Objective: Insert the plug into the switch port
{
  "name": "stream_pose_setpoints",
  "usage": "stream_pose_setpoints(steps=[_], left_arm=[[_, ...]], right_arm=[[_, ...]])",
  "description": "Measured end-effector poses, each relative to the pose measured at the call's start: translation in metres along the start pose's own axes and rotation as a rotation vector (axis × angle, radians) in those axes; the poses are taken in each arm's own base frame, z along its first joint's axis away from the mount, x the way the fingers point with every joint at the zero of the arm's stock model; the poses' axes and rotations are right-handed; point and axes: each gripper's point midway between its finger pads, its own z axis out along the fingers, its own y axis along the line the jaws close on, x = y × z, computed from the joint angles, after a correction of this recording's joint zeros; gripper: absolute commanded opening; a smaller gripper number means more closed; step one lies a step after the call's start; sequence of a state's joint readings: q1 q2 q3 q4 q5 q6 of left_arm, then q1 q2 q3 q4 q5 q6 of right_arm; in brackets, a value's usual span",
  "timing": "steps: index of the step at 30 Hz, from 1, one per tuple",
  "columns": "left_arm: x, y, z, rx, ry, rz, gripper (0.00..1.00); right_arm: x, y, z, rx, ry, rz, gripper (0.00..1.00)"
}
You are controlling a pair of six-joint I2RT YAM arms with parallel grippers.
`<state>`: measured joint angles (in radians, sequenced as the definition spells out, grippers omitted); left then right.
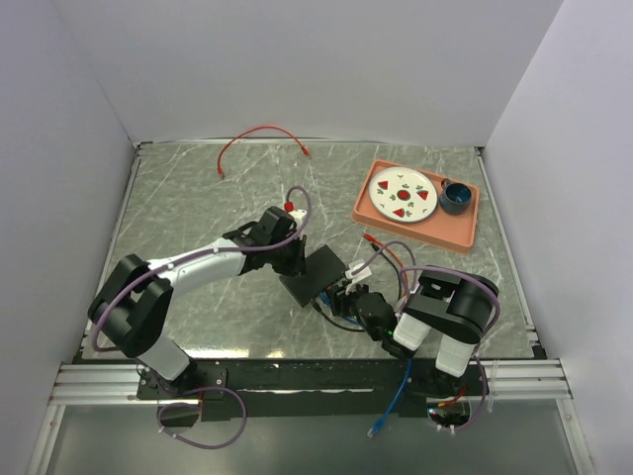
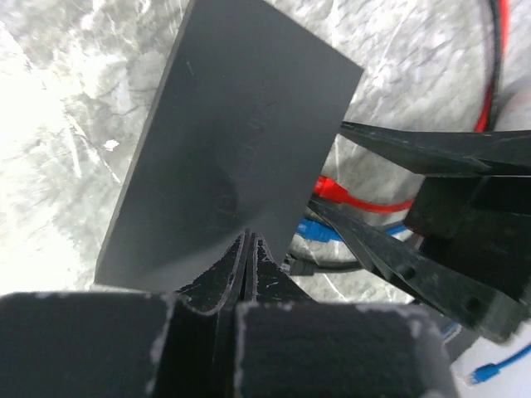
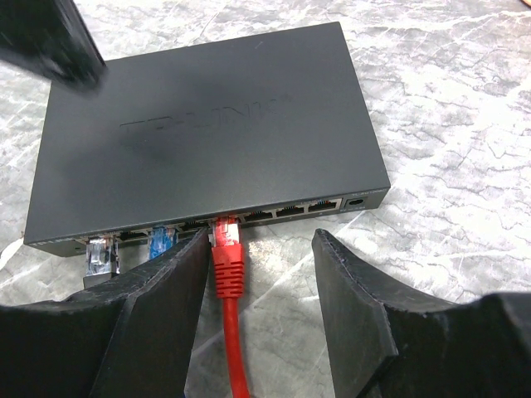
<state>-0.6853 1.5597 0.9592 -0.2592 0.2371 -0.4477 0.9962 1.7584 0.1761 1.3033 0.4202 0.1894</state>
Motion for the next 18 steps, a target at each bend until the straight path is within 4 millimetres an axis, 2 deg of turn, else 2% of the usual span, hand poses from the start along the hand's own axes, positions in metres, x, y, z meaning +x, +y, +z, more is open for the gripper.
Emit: stream_pose_setpoints(steps=[8,18], left_arm=[[0.02,0.012,0.028,-0.068,0.054,0.02,0.01],[0.003,0.007,0.045,-0.121,0.023,0.044,0.01]], right_arm=[[0.0,0.0,0.0,0.0,-0.001,0.01,0.62],[-0.006,-0.002,-0.011,0.0,-0.017,0.075,0.62]])
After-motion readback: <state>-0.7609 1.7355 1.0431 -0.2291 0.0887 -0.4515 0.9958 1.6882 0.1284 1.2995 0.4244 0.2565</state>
